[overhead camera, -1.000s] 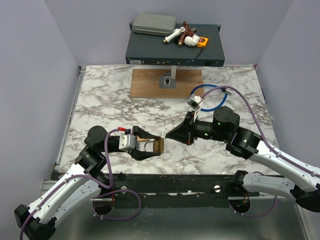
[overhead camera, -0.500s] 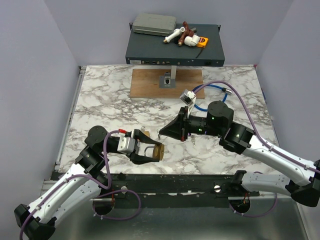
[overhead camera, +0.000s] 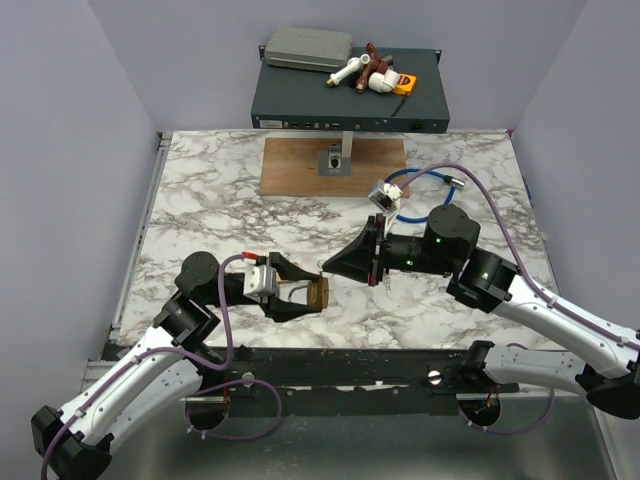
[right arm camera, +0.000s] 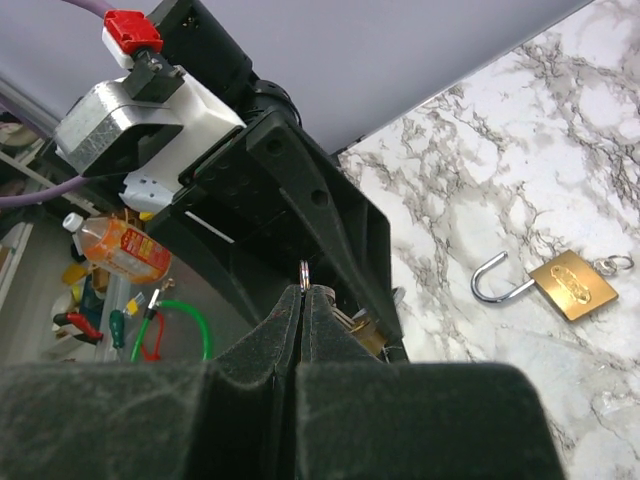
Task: Unlock with the key
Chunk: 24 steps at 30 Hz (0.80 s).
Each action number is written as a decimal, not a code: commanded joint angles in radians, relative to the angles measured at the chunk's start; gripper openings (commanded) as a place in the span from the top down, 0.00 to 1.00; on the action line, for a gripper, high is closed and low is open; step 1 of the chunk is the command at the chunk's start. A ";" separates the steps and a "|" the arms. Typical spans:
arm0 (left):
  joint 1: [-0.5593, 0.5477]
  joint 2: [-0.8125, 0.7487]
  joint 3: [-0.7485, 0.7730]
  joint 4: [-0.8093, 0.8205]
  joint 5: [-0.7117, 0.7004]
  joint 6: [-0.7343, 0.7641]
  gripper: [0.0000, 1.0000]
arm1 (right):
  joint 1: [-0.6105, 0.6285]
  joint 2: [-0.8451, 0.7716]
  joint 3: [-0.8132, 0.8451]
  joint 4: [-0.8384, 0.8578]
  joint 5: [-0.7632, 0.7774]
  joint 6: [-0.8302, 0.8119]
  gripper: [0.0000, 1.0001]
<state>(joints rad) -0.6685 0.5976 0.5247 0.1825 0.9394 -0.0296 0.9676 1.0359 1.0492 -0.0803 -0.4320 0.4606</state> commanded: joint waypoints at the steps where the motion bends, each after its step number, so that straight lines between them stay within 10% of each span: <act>1: 0.002 0.029 -0.013 -0.031 -0.131 0.211 1.00 | 0.005 -0.059 -0.030 -0.043 0.056 0.003 0.99; 13: -0.242 0.344 -0.233 0.209 -0.335 0.534 1.00 | 0.005 -0.230 -0.151 -0.130 0.196 0.039 0.99; 24: -0.278 0.671 -0.159 0.287 -0.415 0.496 0.90 | 0.005 -0.365 -0.213 -0.193 0.280 0.092 0.99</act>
<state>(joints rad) -0.9382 1.1980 0.2897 0.3553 0.5655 0.4664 0.9676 0.6949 0.8593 -0.2363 -0.2077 0.5266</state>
